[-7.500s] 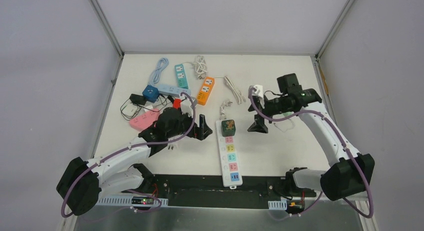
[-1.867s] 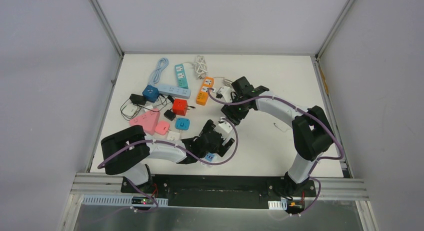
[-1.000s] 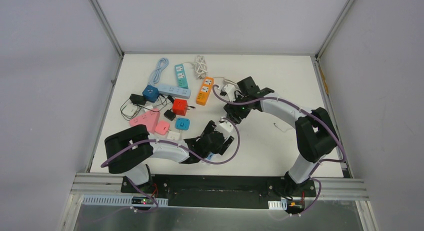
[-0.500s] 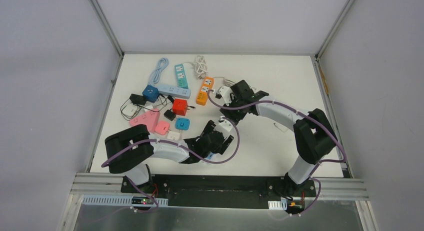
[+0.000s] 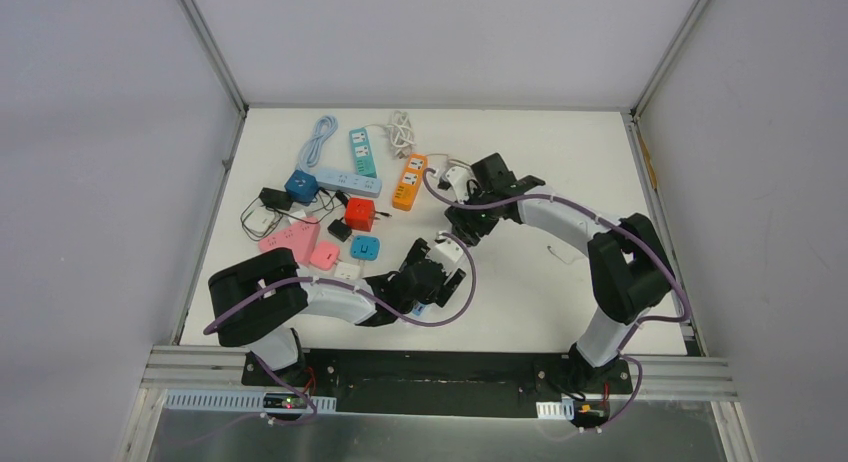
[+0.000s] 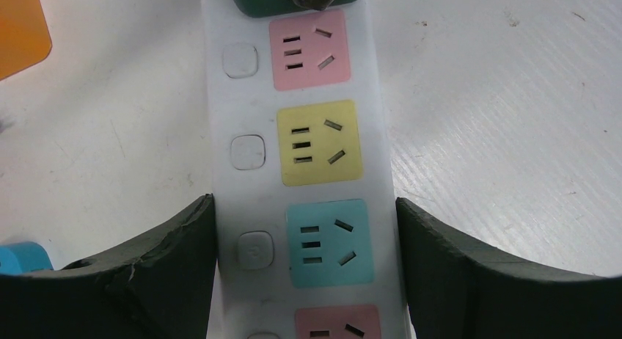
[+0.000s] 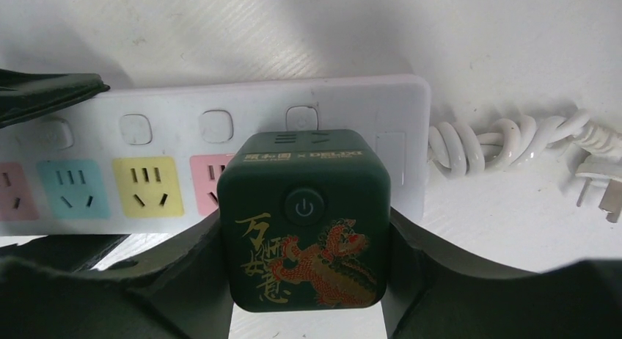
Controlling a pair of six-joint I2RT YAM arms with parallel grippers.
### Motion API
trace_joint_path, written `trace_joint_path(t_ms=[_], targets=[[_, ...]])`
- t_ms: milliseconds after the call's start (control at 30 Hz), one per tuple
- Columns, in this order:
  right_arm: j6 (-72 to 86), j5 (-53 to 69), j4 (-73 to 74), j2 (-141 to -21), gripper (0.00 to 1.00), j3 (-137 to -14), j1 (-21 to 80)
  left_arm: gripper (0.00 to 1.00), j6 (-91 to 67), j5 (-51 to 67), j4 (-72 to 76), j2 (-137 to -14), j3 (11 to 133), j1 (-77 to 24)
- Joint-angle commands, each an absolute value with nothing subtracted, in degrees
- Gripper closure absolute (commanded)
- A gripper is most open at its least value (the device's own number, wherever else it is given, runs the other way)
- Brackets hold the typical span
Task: Pull the plug off the socket
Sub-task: Remove the plug from the socket.
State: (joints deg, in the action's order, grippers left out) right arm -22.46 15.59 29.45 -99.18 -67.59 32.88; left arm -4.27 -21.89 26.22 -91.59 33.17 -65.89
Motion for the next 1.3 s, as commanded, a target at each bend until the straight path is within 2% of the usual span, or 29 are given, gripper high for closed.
trace_joint_path(t_ms=[0,133,333,400,733,833,1067,1267], targets=[[-21.58,6.72,27.62,-100.86,1.0,-64.81,36.81,1.0,-5.88,-17.38,25.07,-92.54,32.06,-65.01],[-22.75,4.58,28.53,-101.81,1.0,-65.61,37.7,1.0,-6.3,-16.76,24.89,-92.72,32.08,-64.58],[-21.34,20.32,32.73,-102.3,1.0,-67.2,33.07,1.0,-6.77,-15.06,25.2,-92.94,31.89,-63.91],[-21.1,21.93,32.84,-102.1,1.0,-67.0,32.45,1.0,-6.88,-14.78,25.28,-92.99,31.82,-63.81],[-24.23,5.33,29.23,-101.78,1.0,-65.49,38.64,1.0,-7.24,-14.04,25.21,-92.9,31.82,-63.46],[-23.94,6.83,30.33,-101.96,1.0,-66.26,37.91,1.0,-7.37,-13.89,25.15,-92.9,31.74,-63.36],[-21.99,19.44,32.85,-101.95,1.0,-66.9,32.99,1.0,-7.29,-13.11,25.14,-92.99,31.82,-63.02],[-23.55,12.08,30.57,-101.09,1.0,-65.55,35.95,1.0,-7.32,-12.68,25.1,-92.81,31.82,-62.95]])
